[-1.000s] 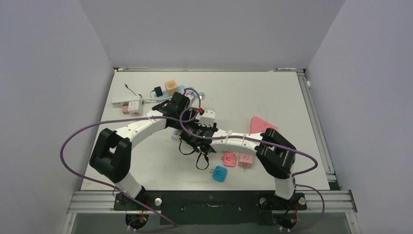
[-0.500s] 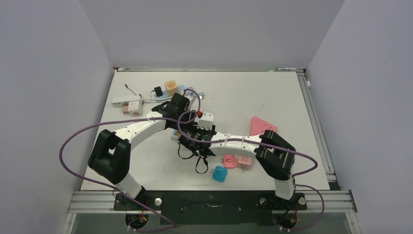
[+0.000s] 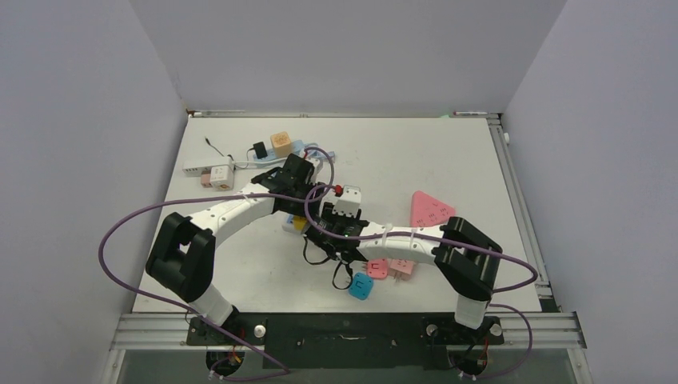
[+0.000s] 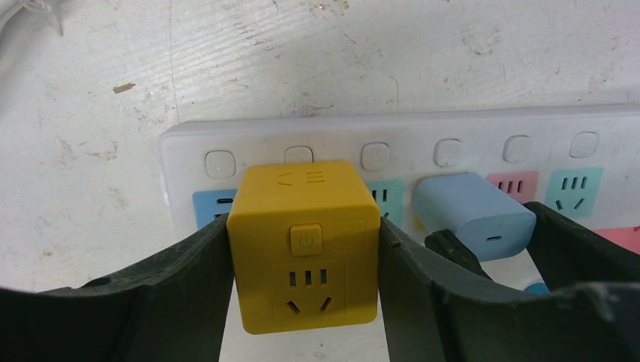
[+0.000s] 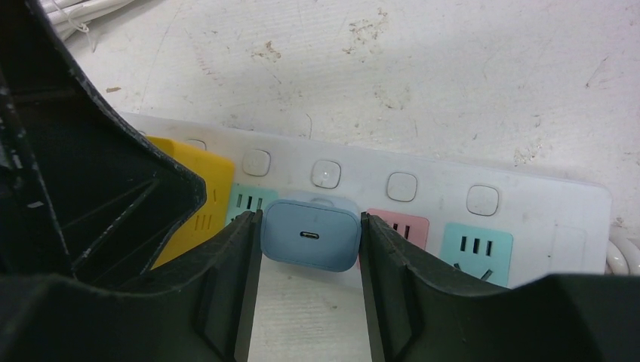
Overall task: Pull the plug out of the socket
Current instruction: Remove the plug from the socket.
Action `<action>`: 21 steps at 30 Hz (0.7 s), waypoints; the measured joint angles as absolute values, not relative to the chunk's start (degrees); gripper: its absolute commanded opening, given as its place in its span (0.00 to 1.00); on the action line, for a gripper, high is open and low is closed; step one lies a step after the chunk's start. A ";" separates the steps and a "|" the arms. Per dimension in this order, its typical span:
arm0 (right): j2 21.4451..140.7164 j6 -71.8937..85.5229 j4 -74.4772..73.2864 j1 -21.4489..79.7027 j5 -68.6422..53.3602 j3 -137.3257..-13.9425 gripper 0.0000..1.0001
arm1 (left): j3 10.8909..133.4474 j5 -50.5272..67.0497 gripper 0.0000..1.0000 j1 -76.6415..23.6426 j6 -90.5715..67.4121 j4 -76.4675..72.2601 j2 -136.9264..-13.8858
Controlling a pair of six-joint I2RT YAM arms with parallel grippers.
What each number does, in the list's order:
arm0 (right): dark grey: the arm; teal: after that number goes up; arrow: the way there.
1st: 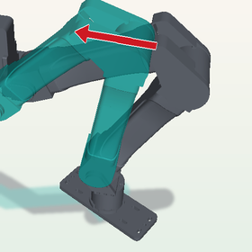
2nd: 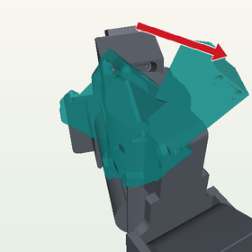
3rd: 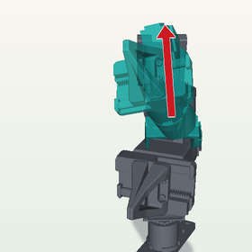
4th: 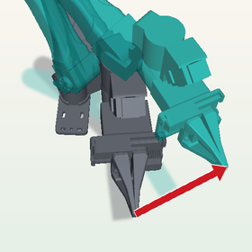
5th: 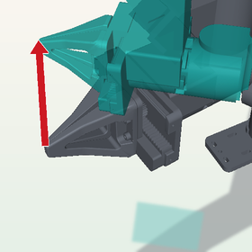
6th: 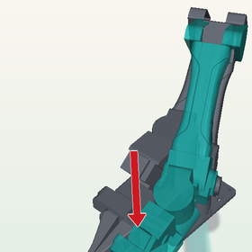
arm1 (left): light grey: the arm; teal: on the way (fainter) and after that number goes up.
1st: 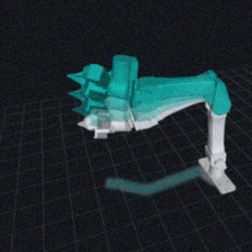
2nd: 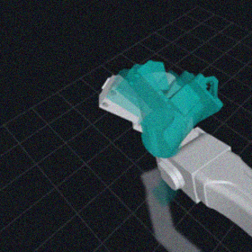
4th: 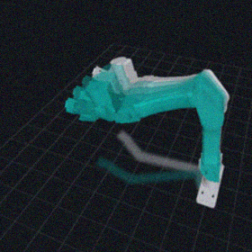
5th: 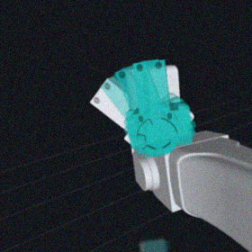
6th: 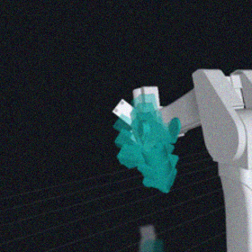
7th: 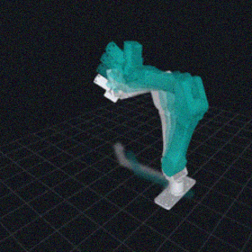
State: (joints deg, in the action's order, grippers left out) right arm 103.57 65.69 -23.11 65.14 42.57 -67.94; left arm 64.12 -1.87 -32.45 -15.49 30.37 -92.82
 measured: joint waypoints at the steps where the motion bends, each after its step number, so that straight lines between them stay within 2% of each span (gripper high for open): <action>1: 103.07 65.71 -22.59 65.01 42.28 -67.22 0.05 | 64.12 -1.87 0.00 -32.53 -15.55 30.37 -92.82; 21: 97.73 66.74 -20.40 64.05 39.29 -61.32 0.05 | 64.10 1.39 0.00 -32.97 -16.05 30.35 -92.68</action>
